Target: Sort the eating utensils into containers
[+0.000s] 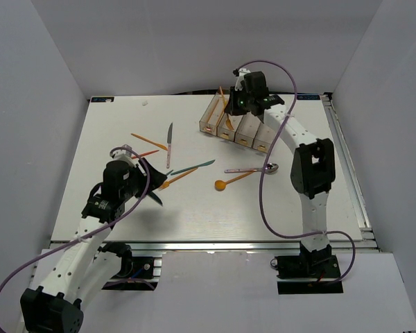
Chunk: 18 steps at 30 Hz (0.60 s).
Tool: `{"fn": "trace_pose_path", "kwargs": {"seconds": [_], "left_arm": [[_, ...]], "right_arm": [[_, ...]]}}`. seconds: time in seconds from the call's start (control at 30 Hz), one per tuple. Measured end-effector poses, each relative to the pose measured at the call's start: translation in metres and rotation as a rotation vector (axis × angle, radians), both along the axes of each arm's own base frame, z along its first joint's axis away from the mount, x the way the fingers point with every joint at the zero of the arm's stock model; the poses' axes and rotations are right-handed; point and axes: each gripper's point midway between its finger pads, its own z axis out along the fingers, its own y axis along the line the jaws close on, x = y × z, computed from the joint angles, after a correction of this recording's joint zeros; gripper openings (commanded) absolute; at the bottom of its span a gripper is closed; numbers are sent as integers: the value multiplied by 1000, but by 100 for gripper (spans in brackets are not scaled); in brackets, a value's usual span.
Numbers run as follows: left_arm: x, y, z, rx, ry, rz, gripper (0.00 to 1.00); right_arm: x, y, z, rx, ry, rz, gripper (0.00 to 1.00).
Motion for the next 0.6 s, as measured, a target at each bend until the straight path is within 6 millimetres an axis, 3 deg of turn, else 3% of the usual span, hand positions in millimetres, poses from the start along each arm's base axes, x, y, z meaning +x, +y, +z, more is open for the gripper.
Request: {"fn": "trace_pose_path", "kwargs": {"seconds": [0.17,0.37,0.43,0.47,0.6], "left_arm": [[0,2,-4,7,16,12,75],[0,2,-13,14,54,20,75],[1,2,-16,17,68,21,75],[1,2,-18,17,75,21,75],[1,0,-23,14,99,14,75]], "right_arm": [[41,-4,-11,39,-5,-179,3],[70,-23,-38,47,-5,-315,10],[80,-30,-46,45,-20,-344,19],[84,-32,-51,43,-27,-354,33],[96,-41,-68,24,-44,-384,51]]}}
